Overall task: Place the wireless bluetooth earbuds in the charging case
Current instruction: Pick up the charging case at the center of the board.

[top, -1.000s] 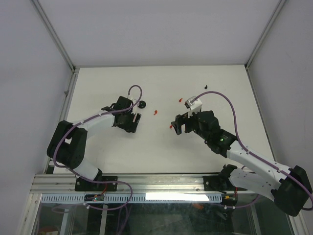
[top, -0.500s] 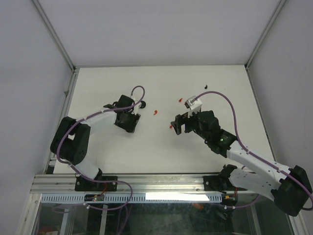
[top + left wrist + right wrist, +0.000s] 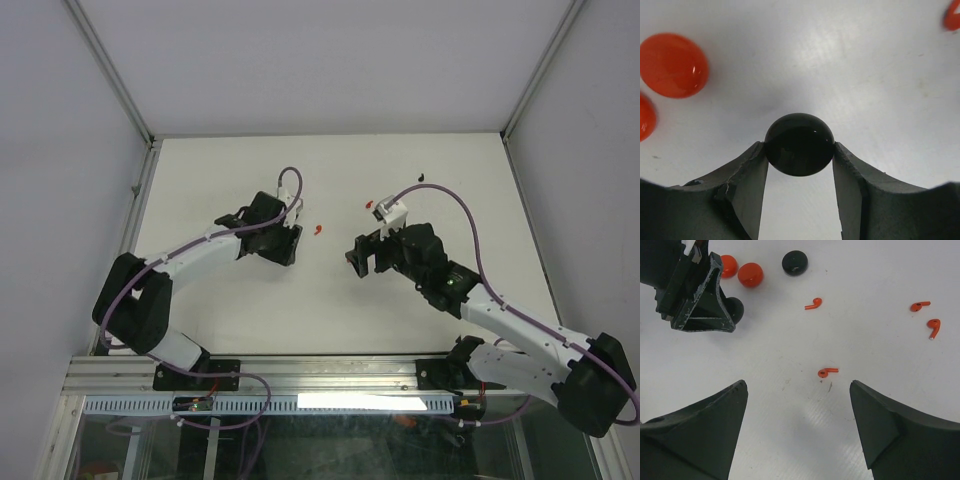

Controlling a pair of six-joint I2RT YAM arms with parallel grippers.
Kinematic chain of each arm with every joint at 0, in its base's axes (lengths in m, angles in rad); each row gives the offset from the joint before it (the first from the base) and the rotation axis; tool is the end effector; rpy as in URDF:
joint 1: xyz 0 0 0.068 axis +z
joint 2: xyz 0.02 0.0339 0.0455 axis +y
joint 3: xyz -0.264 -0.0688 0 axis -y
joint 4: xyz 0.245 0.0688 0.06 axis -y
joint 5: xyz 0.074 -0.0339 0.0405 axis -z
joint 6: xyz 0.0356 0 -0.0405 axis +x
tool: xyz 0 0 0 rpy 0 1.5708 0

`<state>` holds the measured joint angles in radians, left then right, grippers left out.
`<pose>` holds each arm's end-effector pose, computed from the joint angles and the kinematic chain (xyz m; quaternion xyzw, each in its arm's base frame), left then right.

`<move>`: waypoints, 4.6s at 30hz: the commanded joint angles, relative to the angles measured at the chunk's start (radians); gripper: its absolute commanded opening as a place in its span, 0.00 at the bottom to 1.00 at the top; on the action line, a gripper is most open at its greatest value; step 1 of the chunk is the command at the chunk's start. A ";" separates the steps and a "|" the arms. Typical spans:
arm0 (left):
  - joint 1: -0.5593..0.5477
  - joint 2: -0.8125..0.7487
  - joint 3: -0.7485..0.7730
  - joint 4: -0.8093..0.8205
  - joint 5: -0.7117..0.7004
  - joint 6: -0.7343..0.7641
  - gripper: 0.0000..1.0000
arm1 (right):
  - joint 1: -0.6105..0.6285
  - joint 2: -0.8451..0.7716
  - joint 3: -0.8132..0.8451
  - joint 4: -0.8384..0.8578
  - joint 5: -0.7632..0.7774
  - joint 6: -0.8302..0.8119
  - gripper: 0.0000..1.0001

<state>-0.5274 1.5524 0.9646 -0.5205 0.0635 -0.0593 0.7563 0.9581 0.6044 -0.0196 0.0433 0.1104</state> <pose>0.2591 -0.1535 0.1935 0.2327 0.9447 -0.0958 0.2104 0.1617 0.1504 0.2609 -0.2505 0.7870 0.2204 0.5189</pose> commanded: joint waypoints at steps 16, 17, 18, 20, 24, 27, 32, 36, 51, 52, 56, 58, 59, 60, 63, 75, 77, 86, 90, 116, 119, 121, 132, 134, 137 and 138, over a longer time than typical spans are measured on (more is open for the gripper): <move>-0.246 -0.332 -0.393 0.810 -0.214 -0.014 0.40 | -0.002 0.167 0.243 -0.107 -0.125 0.191 0.85; -0.251 -0.343 -0.428 0.870 -0.204 0.004 0.39 | -0.002 0.177 0.250 -0.111 -0.129 0.199 0.84; -0.255 -0.353 -0.457 0.922 -0.194 0.021 0.40 | -0.002 0.186 0.254 -0.110 -0.134 0.207 0.83; -0.264 -0.368 -0.508 1.025 -0.171 0.061 0.40 | -0.002 0.198 0.261 -0.106 -0.152 0.216 0.81; -0.276 -0.390 -0.569 1.143 -0.124 0.131 0.40 | -0.002 0.223 0.263 -0.056 -0.208 0.240 0.79; -0.287 -0.398 -0.604 1.228 -0.081 0.180 0.40 | -0.002 0.258 0.265 0.002 -0.259 0.255 0.75; -0.301 -0.398 -0.636 1.313 -0.035 0.213 0.40 | -0.001 0.310 0.271 0.061 -0.316 0.271 0.69; -0.312 -0.385 -0.639 1.331 -0.010 0.217 0.40 | -0.002 0.327 0.265 0.107 -0.342 0.277 0.64; -0.318 -0.360 -0.642 1.357 0.011 0.209 0.42 | -0.001 0.364 0.256 0.137 -0.367 0.272 0.35; -0.319 -0.363 -0.644 1.356 0.015 0.207 0.42 | -0.002 0.362 0.257 0.133 -0.366 0.265 0.31; -0.318 -0.373 -0.651 1.350 0.031 0.202 0.46 | -0.001 0.349 0.263 0.111 -0.369 0.236 0.12; -0.319 -0.383 -0.654 1.346 0.032 0.199 0.49 | -0.001 0.340 0.267 0.101 -0.379 0.215 0.05; -0.318 -0.387 -0.659 1.344 0.032 0.198 0.51 | -0.001 0.334 0.268 0.092 -0.385 0.204 0.03; -0.318 -0.394 -0.662 1.343 0.030 0.195 0.53 | -0.002 0.329 0.273 0.079 -0.389 0.189 0.02; -0.318 -0.418 -0.673 1.341 0.024 0.188 0.58 | -0.001 0.316 0.299 0.020 -0.400 0.136 0.01; -0.271 -0.508 -0.719 1.327 0.240 0.186 0.64 | -0.001 0.283 0.434 -0.265 -0.557 -0.151 0.00; -0.241 -0.523 -0.727 1.346 0.314 0.160 0.64 | -0.001 0.279 0.453 -0.308 -0.602 -0.200 0.00; -0.164 -0.483 -0.707 1.428 0.585 0.071 0.60 | -0.002 0.289 0.532 -0.454 -0.731 -0.376 0.00; -0.143 -0.438 -0.678 1.458 0.681 0.028 0.55 | -0.002 0.314 0.562 -0.498 -0.768 -0.423 0.00; -0.103 -0.309 -0.654 1.699 0.831 -0.195 0.37 | -0.001 0.386 0.613 -0.596 -0.810 -0.517 0.00; -0.101 -0.296 -0.652 1.722 0.838 -0.216 0.37 | -0.001 0.386 0.613 -0.596 -0.810 -0.518 0.00; -0.101 -0.288 -0.648 1.730 0.839 -0.225 0.37 | -0.001 0.386 0.612 -0.594 -0.812 -0.520 0.00; -0.101 -0.263 -0.628 1.711 0.847 -0.241 0.40 | -0.002 0.387 0.606 -0.585 -0.804 -0.517 0.00; -0.101 -0.261 -0.628 1.708 0.848 -0.239 0.39 | -0.002 0.383 0.603 -0.580 -0.798 -0.516 0.00; -0.101 -0.256 -0.625 1.706 0.851 -0.241 0.33 | -0.001 0.379 0.601 -0.576 -0.796 -0.513 0.00; -0.102 -0.253 -0.623 1.705 0.853 -0.242 0.31 | -0.001 0.377 0.601 -0.577 -0.796 -0.512 0.01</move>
<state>-0.6327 1.2938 0.3008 1.1191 0.8722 -0.2878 0.7567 1.3453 1.1690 -0.6487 -0.7631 -0.3946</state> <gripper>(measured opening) 0.344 0.225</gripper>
